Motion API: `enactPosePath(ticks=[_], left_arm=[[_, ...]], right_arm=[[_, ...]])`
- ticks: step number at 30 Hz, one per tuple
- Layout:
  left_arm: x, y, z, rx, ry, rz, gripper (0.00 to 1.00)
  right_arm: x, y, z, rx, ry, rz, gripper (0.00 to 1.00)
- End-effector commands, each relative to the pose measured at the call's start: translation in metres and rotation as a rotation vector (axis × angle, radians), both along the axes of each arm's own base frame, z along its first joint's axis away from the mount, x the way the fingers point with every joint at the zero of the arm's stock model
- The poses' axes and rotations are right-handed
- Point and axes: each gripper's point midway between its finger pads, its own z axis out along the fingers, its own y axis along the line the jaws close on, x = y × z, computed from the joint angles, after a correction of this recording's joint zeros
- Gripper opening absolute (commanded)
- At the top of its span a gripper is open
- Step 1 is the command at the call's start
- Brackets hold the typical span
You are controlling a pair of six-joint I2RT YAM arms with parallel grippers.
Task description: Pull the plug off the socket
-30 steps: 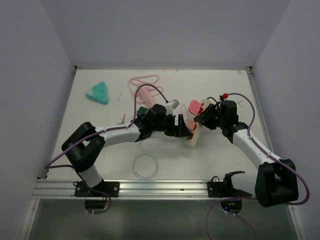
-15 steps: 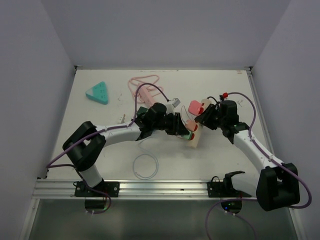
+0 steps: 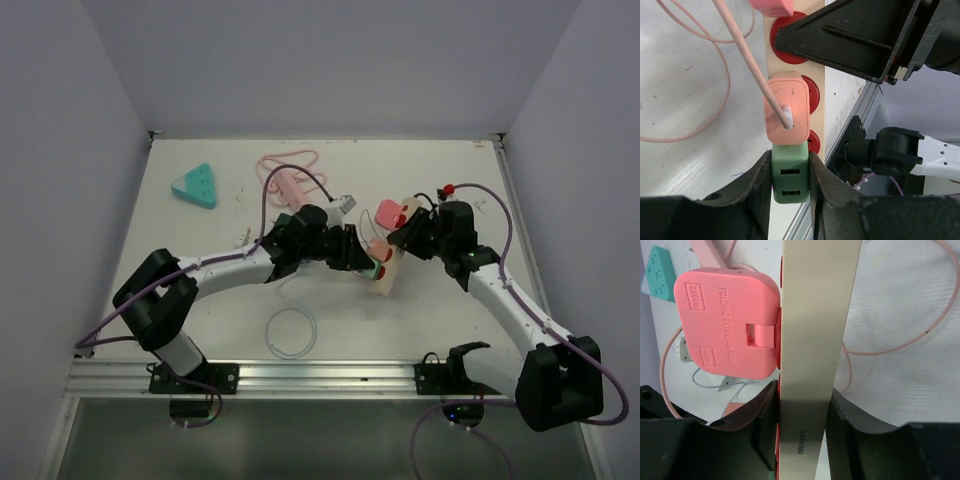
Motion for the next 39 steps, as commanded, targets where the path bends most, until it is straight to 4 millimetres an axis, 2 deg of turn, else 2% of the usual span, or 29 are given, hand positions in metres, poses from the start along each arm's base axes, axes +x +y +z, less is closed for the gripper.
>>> enactPosePath(ticks=[1, 5, 6, 10, 21, 25, 29, 33, 34, 35, 37, 39], left_arm=[[0.003, 0.027, 0.034, 0.0, -0.075, 0.011, 0.0], [-0.001, 0.044, 0.049, 0.025, -0.1, 0.018, 0.0], [-0.004, 0.051, 0.043, 0.056, -0.075, 0.021, 0.0], [-0.005, 0.066, 0.05, 0.06, -0.054, 0.023, 0.0], [0.005, 0.107, 0.049, 0.193, -0.052, 0.036, 0.0], [0.021, 0.125, 0.052, 0.225, -0.092, 0.109, 0.0], [0.05, 0.154, 0.044, 0.246, -0.096, 0.245, 0.0], [0.077, 0.182, 0.03, 0.245, -0.072, 0.381, 0.0], [0.08, 0.19, 0.019, 0.259, -0.051, 0.416, 0.0], [0.092, 0.199, 0.02, 0.239, -0.055, 0.463, 0.0], [0.101, 0.212, 0.004, 0.257, -0.022, 0.524, 0.0], [0.109, 0.213, -0.001, 0.251, -0.018, 0.541, 0.0]], right_arm=[[0.019, -0.067, 0.004, -0.292, -0.079, -0.174, 0.0], [0.019, -0.074, 0.003, -0.322, -0.073, -0.192, 0.0], [0.019, -0.074, 0.003, -0.326, -0.075, -0.19, 0.0], [0.021, -0.076, 0.004, -0.356, -0.081, -0.174, 0.0], [0.023, -0.083, 0.006, -0.422, -0.082, -0.157, 0.0], [0.023, -0.068, 0.022, -0.347, -0.116, -0.119, 0.0], [0.022, -0.056, 0.04, -0.29, -0.156, -0.082, 0.0], [0.019, -0.051, 0.054, -0.264, -0.184, -0.062, 0.0], [0.018, -0.051, 0.057, -0.259, -0.187, -0.064, 0.0], [0.017, -0.05, 0.059, -0.252, -0.191, -0.061, 0.0], [0.011, -0.042, 0.062, -0.214, -0.196, -0.03, 0.0], [0.007, -0.034, 0.063, -0.184, -0.196, 0.007, 0.0]])
